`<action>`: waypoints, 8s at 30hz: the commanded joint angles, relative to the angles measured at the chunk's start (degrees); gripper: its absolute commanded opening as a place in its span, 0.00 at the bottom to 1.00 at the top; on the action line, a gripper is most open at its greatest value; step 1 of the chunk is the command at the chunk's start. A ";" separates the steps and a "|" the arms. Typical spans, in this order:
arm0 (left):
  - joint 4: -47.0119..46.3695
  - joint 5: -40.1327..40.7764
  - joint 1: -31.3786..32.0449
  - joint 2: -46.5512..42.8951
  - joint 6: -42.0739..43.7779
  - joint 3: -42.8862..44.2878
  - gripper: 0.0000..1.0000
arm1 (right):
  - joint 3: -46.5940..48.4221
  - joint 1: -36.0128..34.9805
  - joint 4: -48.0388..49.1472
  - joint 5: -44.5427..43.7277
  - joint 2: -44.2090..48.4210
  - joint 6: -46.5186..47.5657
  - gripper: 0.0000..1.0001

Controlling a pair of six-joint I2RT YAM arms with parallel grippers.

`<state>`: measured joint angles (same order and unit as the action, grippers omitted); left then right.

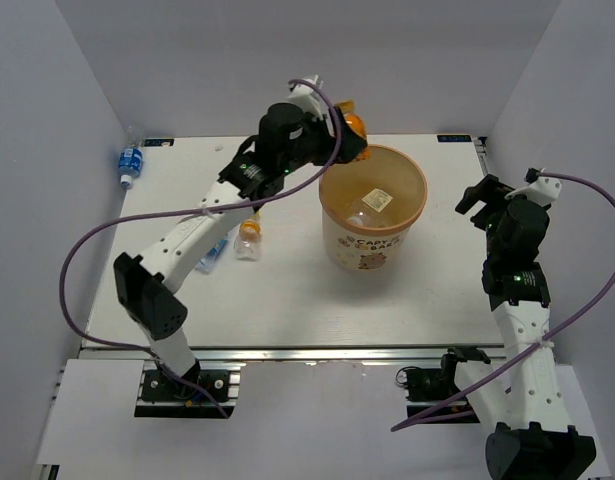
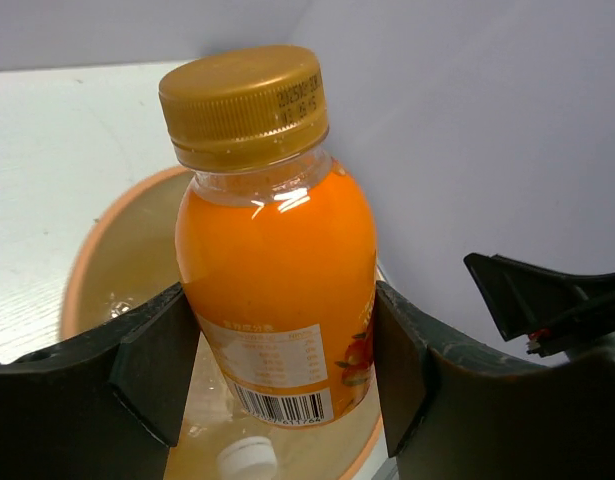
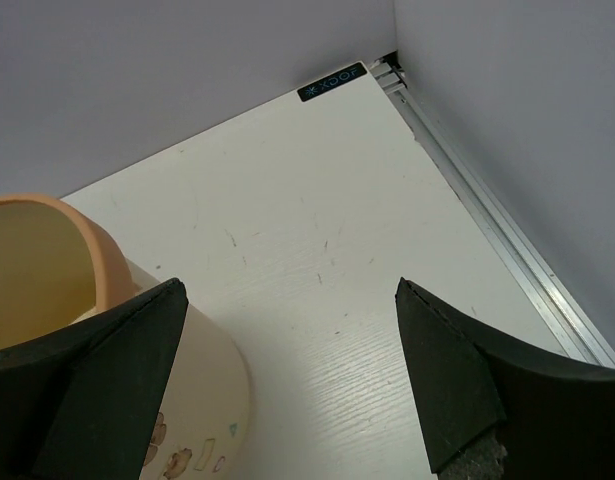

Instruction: Put the plastic bottles in the bin

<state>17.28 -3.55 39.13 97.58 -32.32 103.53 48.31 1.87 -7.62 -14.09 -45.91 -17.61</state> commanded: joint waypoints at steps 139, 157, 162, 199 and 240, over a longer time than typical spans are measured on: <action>-1.81 25.54 -29.64 -5.13 23.00 -46.66 0.98 | -6.65 0.33 2.87 3.01 -0.85 0.91 0.89; -1.29 18.32 -29.82 1.65 18.96 -41.92 0.63 | -6.57 0.33 2.69 3.45 -0.32 0.73 0.89; 0.22 7.44 -29.73 -6.58 15.98 -36.65 0.47 | -6.39 0.33 3.05 4.59 -0.32 0.64 0.89; 6.27 22.87 4.58 -5.46 20.01 -0.07 0.98 | -7.36 0.33 3.57 3.36 -0.76 0.38 0.89; -10.41 35.12 -53.81 51.74 51.03 27.52 0.98 | 0.54 0.33 0.00 -5.07 -10.16 5.47 0.89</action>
<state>10.76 31.18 -14.17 148.64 16.29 129.10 44.05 1.91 -6.59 -17.87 -55.70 -14.17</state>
